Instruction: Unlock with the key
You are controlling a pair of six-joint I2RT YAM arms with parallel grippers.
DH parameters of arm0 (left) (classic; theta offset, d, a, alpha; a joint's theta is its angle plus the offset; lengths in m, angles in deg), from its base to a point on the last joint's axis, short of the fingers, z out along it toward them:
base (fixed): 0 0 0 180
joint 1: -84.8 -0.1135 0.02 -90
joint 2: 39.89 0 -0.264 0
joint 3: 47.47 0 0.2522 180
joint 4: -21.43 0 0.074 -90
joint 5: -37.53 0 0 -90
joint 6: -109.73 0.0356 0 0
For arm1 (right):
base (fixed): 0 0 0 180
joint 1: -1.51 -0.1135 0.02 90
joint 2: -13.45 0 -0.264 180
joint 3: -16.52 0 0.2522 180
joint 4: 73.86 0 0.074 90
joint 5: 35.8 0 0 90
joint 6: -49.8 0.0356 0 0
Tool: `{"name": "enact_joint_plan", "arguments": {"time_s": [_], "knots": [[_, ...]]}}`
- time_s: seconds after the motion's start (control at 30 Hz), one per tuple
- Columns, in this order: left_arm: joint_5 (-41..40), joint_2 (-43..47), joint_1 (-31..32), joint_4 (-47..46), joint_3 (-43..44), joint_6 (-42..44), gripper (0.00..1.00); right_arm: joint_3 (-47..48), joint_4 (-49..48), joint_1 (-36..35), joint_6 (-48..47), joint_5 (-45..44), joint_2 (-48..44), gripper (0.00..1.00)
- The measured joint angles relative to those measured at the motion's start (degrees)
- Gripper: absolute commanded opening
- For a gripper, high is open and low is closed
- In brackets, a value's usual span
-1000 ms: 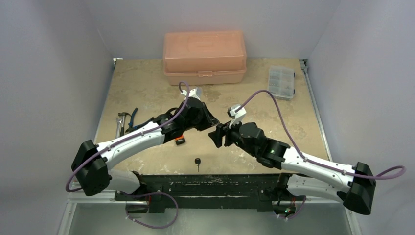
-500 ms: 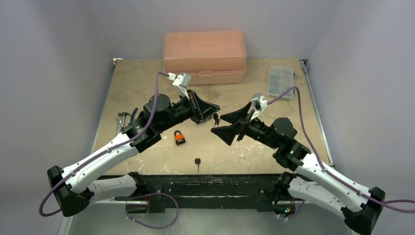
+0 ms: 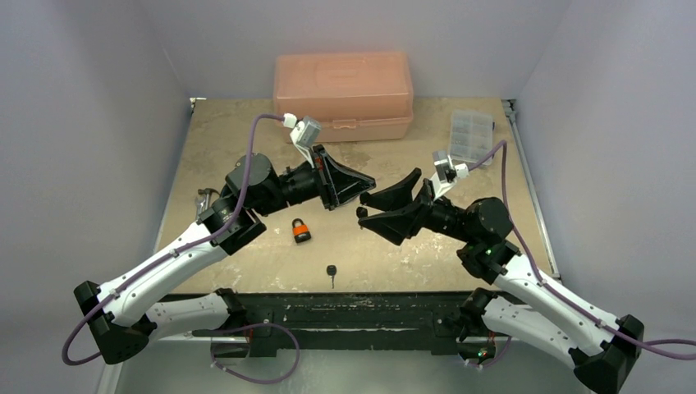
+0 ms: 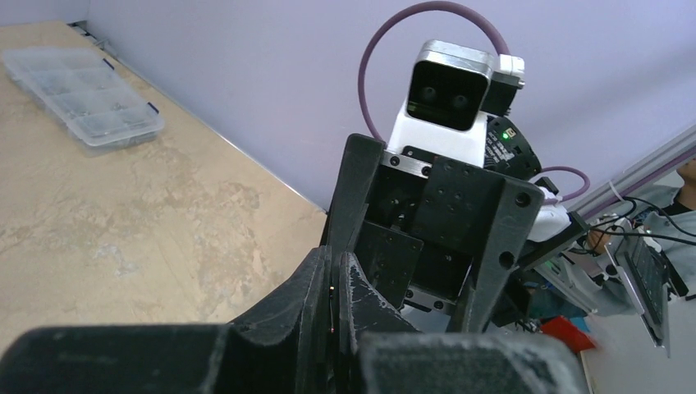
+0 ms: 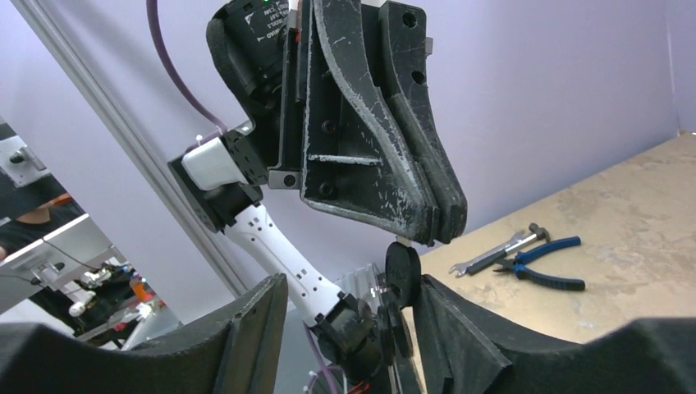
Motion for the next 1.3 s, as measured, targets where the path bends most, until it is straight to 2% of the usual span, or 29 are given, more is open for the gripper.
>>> {"name": "enact_joint_plan", "arguments": {"time_s": [0.3, 0.7, 0.77, 0.9, 1.0, 1.07, 1.13, 1.2, 1.27, 1.3], "knots": [[1.4, 0.1, 0.0, -1.6, 0.0, -0.1, 0.0, 0.2, -1.2, 0.0, 1.9, -1.8, 0.7, 0.42], [1.1, 0.1, 0.0, -2.5, 0.0, 0.0, 0.0, 0.2, -1.5, 0.0, 3.9, -5.3, 1.1, 0.29], [1.1, 0.2, 0.0, -2.7, -0.1, 0.0, 0.0, 0.2, -1.5, 0.0, 4.1, -5.8, 1.1, 0.23], [1.1, 0.7, 0.0, -2.9, -0.2, 0.0, 0.0, 0.2, -1.6, 0.0, 4.6, -6.6, 1.1, 0.0], [1.0, 1.4, 0.0, -3.5, -1.1, 0.0, 0.01, 0.2, -1.5, 0.0, 4.8, -6.6, 1.2, 0.0], [0.9, 1.8, 0.0, -3.4, -1.6, 0.1, 0.19, 0.2, -1.2, -0.1, 4.7, -6.5, 1.4, 0.0], [0.5, 2.0, 0.0, -3.1, -1.9, 0.5, 0.49, 0.2, -0.6, -0.1, 4.7, -6.6, 1.4, 0.0], [-0.7, 2.3, 0.0, -1.6, -2.0, 1.4, 0.73, 0.2, -0.1, -0.1, 4.5, -6.9, 1.2, 0.0], [-3.0, 2.8, 0.0, 1.1, -2.0, 2.2, 0.88, 0.2, 1.0, 0.0, 4.0, -7.5, 0.5, 0.0], [-4.1, 3.2, 0.0, 2.5, -2.0, 2.5, 0.91, 0.2, 1.5, 0.0, 3.8, -7.9, 0.1, 0.0]]}}
